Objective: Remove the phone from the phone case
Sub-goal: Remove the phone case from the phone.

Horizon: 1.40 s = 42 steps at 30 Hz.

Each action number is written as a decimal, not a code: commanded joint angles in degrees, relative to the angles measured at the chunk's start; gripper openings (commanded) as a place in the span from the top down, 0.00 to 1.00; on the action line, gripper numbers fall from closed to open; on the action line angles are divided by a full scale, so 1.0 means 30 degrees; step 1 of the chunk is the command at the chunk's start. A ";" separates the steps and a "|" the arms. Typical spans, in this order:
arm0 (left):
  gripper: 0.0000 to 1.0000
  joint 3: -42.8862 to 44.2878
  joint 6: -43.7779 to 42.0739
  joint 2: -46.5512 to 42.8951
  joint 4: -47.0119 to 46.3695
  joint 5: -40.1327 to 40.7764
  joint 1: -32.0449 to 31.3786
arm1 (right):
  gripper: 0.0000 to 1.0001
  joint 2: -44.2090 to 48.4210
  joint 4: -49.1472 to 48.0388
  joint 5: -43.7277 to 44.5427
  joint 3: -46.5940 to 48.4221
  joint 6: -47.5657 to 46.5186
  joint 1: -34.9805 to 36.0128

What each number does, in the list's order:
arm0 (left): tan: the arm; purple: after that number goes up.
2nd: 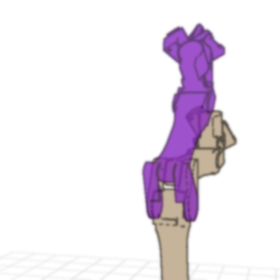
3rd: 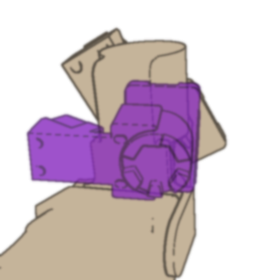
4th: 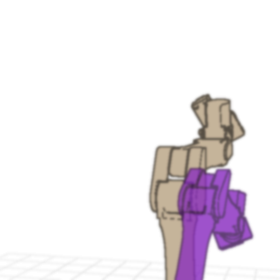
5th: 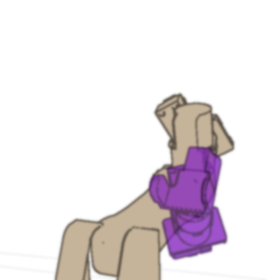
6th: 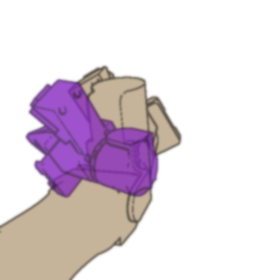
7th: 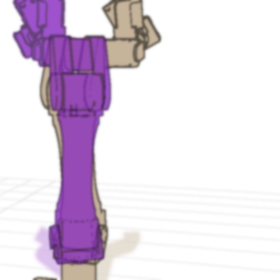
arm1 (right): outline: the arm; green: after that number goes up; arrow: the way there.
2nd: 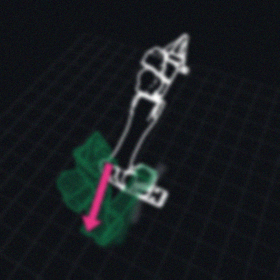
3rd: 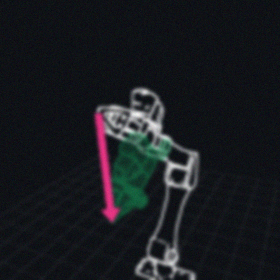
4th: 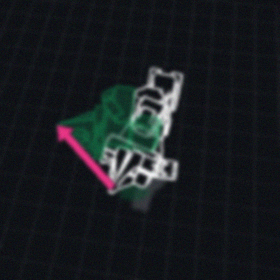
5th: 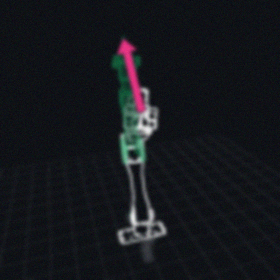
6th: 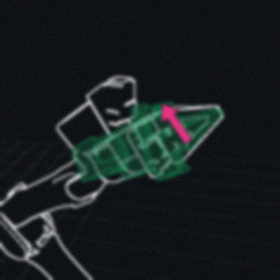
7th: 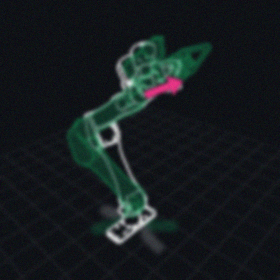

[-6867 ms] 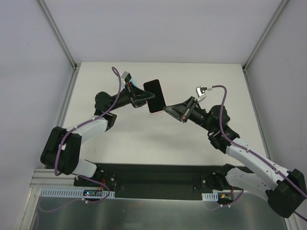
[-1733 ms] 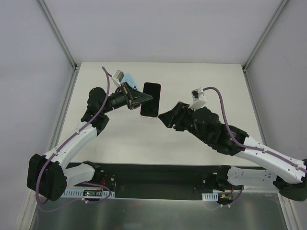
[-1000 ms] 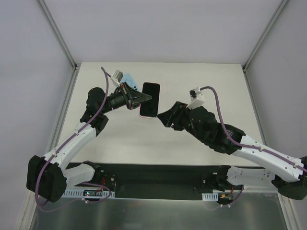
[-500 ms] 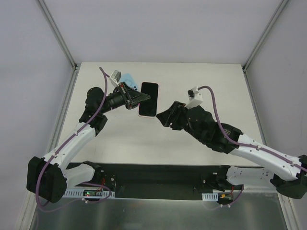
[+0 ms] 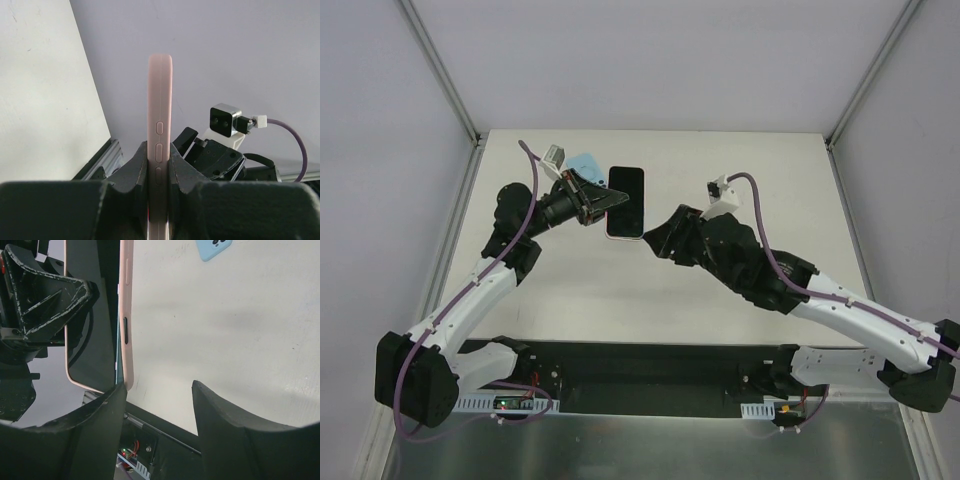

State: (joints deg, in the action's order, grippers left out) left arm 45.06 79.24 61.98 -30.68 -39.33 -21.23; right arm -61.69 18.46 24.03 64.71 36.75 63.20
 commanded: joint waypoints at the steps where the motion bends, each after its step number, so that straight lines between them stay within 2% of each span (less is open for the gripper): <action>1: 1.00 0.0566 0.1506 -0.1205 -0.2870 -0.0688 -0.0188 | 0.42 -0.0881 -0.0175 -0.0597 0.0024 0.0434 -0.0499; 6: 1.00 0.0567 0.1827 -0.1264 -0.3104 -0.0776 -0.0188 | 0.43 -0.1320 -0.0615 -0.1358 -0.0270 0.0698 -0.0793; 11: 1.00 0.0128 0.2442 -0.1235 -0.3806 -0.0835 -0.0188 | 0.43 -0.1321 -0.3746 -0.3406 -0.1178 0.0260 -0.1582; 15: 1.00 -0.0252 0.2707 -0.1206 -0.4042 -0.0893 -0.0188 | 0.43 -0.1322 -0.5764 -0.6738 -0.1791 0.0726 -0.2841; 17: 1.00 -0.0428 0.2968 -0.1060 -0.4449 -0.0864 -0.0188 | 0.43 -0.1321 -0.8488 -0.7859 -0.2580 0.1545 -0.3457; 18: 1.00 -0.0633 0.3145 -0.0943 -0.4713 -0.0922 -0.0188 | 0.43 -0.1582 -0.9163 -0.9488 -0.2643 0.1867 -0.3633; 21: 1.00 -0.1102 0.4053 -0.0562 -0.6003 -0.1127 -0.0188 | 0.44 -0.2608 -1.0426 -1.1640 -0.2147 0.3216 -0.4365; 32: 1.00 -0.1717 0.4084 0.0024 -0.6269 -0.1685 -0.0334 | 0.44 -0.5038 -1.2158 -1.3574 -0.0302 0.4183 -0.4602; 38: 1.00 -0.1514 0.3997 0.0522 -0.6386 -0.1567 -0.1007 | 0.48 -0.6329 -1.2129 -1.5040 0.1486 0.5005 -0.5567; 42: 1.00 -0.1952 0.3762 0.0435 -0.6210 -0.1480 -0.1125 | 0.49 -0.6185 -1.2362 -1.4720 0.1605 0.5181 -0.6240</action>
State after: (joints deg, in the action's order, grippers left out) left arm 39.57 89.80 63.70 -45.25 -31.00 -18.17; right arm -78.37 -8.23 -22.04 64.71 50.46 44.77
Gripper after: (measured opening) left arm 0.111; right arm 0.510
